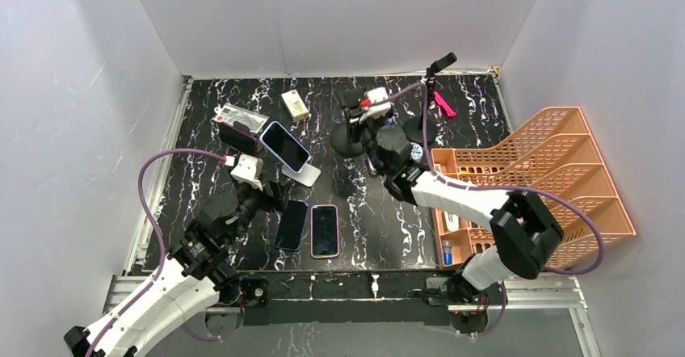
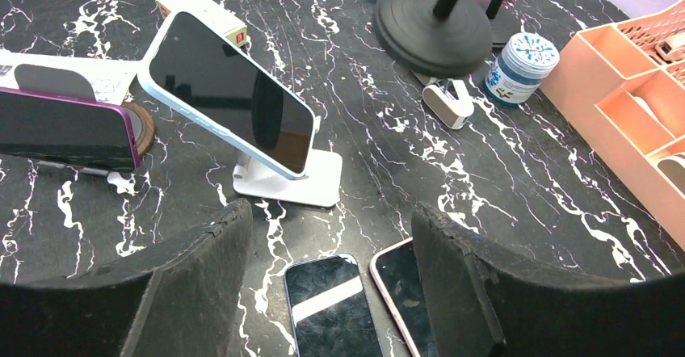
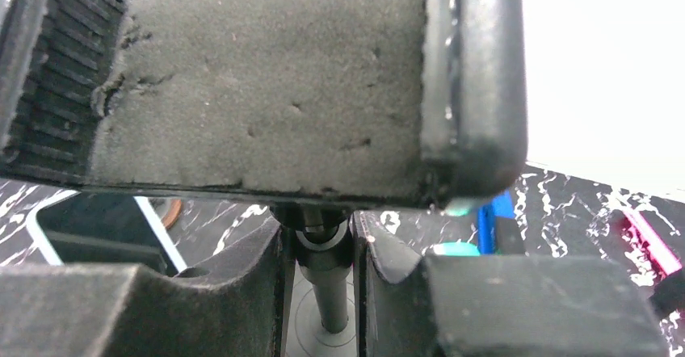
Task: Remove the phone from the phone stand
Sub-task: Pick up the phone stand at the center of the board, then place the phone stand at the center of the board, then remove the phone from the phone stand.
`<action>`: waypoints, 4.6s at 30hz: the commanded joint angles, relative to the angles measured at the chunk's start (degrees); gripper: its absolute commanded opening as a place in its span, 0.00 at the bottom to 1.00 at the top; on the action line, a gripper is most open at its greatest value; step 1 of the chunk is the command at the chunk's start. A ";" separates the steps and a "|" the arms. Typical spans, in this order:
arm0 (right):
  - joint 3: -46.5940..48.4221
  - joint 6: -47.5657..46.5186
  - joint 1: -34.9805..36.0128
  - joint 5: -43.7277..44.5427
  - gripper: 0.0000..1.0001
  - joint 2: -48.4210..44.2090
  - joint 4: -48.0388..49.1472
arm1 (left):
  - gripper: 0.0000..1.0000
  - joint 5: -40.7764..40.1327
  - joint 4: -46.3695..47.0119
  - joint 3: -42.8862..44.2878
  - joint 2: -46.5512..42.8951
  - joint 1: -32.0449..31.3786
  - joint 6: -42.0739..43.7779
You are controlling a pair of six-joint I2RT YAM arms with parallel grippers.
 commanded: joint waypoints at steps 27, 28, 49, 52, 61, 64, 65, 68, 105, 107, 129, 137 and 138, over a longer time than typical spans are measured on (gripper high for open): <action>38.34 2.00 -12.49 -6.68 0.00 39.03 5.41 | 0.69 -2.87 0.76 2.16 -0.24 -0.16 2.51; 38.58 2.09 -12.67 -6.80 0.00 39.44 5.15 | 0.69 -2.87 0.81 2.16 -0.19 -0.15 2.51; 31.11 3.45 -13.32 -11.15 0.42 36.54 2.26 | 0.71 -1.90 0.26 2.83 0.88 -0.15 2.25; 29.18 3.61 -13.24 -12.20 0.52 34.97 2.39 | 0.73 -1.30 0.35 2.73 0.45 -0.11 2.25; 24.30 4.99 -13.06 -16.46 0.74 29.46 0.44 | 0.79 -2.26 0.01 2.69 -1.41 -0.16 1.84; 22.11 6.05 -12.91 -17.71 0.80 26.50 -1.63 | 0.80 -2.76 0.20 2.51 -1.90 -0.15 1.65; 21.15 6.29 -12.80 -17.89 0.82 25.32 -2.18 | 0.80 -2.86 0.20 2.56 -1.89 -0.14 1.59; 17.58 6.05 -11.59 -17.67 0.94 21.25 -3.69 | 0.80 -3.31 0.20 2.59 -1.84 -0.16 1.25; -17.05 31.84 -4.36 -21.88 0.99 -31.20 -35.30 | 0.81 -7.01 -5.04 10.42 16.80 7.46 -28.42; -17.06 31.21 -4.36 -24.25 0.99 -31.04 -34.88 | 0.80 5.37 -3.26 9.12 19.99 16.35 -31.94; -18.76 29.17 -4.36 -26.76 0.98 -33.13 -34.66 | 0.75 28.67 31.95 -1.92 33.71 35.48 -47.15; -19.20 29.17 -4.41 -25.86 0.98 -33.29 -34.51 | 0.69 33.35 37.75 -2.78 37.07 39.29 -49.71; -19.18 29.18 -4.39 -25.71 0.98 -33.40 -34.49 | 0.69 33.67 38.43 -2.63 37.40 39.36 -49.77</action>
